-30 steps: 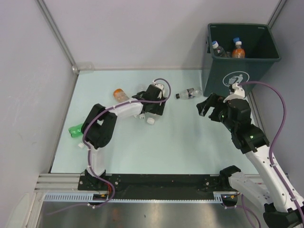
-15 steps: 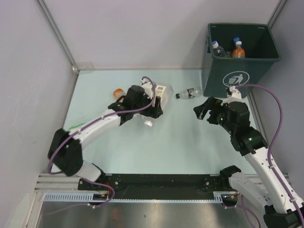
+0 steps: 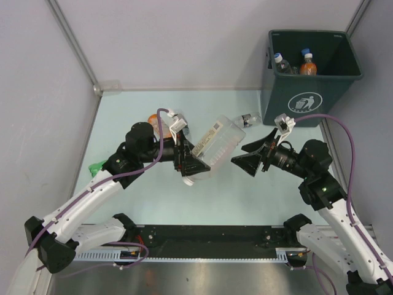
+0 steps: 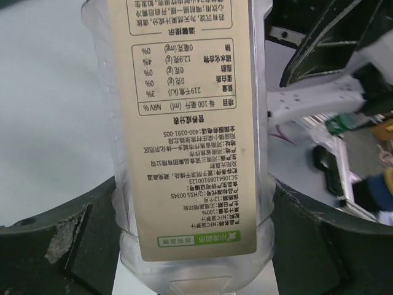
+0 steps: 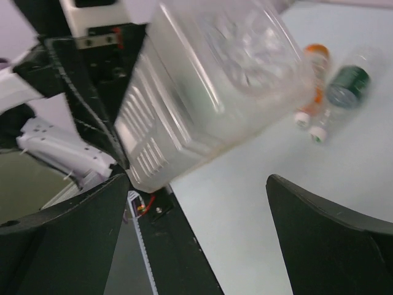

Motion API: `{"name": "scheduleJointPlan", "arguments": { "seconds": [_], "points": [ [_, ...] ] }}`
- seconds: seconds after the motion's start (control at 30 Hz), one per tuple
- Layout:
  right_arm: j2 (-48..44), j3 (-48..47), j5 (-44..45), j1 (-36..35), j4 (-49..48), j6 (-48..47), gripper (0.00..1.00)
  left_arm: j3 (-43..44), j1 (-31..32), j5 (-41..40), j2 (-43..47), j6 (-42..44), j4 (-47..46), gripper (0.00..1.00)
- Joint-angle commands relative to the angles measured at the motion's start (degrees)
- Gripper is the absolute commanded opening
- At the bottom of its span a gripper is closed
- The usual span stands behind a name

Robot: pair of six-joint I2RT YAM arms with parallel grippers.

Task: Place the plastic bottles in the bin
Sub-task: Pick up the plastic bottle at the center of the board.

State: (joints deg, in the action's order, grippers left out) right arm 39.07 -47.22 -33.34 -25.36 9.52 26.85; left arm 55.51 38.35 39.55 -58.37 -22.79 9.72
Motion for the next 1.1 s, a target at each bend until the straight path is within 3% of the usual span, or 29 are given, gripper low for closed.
{"name": "scheduleJointPlan", "arguments": {
  "seconds": [0.0, 0.23, 0.43, 0.73, 0.97, 1.03, 1.07],
  "points": [
    [-1.1, -0.15, -10.16, -2.32, -12.15, -0.66, 1.0, -1.36, 0.15, 12.82, 2.64, -3.84, -6.63, 0.57],
    [0.74, -0.15, -12.1, -5.39, -16.81, -0.31, 1.0, -4.61, 0.85, 19.42, 5.89, -8.85, -17.26, 0.59],
    [1.53, -0.15, -9.46, -6.63, -19.09, -0.57, 1.0, -5.14, 2.69, 20.21, 6.95, -9.21, -19.82, 0.61],
    [3.82, -0.15, -9.38, -10.93, -27.35, 2.15, 1.0, -6.2, 4.37, 16.89, 6.16, -10.96, -22.81, 0.61],
    [4.7, -0.15, -1.56, -14.18, -29.29, 3.46, 1.0, -7.78, 4.72, 13.45, 5.28, -13.07, -25.62, 0.61],
    [5.31, -0.06, 0.73, -14.89, -30.25, 4.26, 0.97, -8.48, 5.07, 13.45, 4.93, -13.6, -27.03, 0.62],
    [5.58, -0.06, 1.08, -15.15, -30.7, 5.05, 0.91, -8.48, 5.16, 13.1, 4.84, -13.6, -27.03, 0.64]
  ]
}}
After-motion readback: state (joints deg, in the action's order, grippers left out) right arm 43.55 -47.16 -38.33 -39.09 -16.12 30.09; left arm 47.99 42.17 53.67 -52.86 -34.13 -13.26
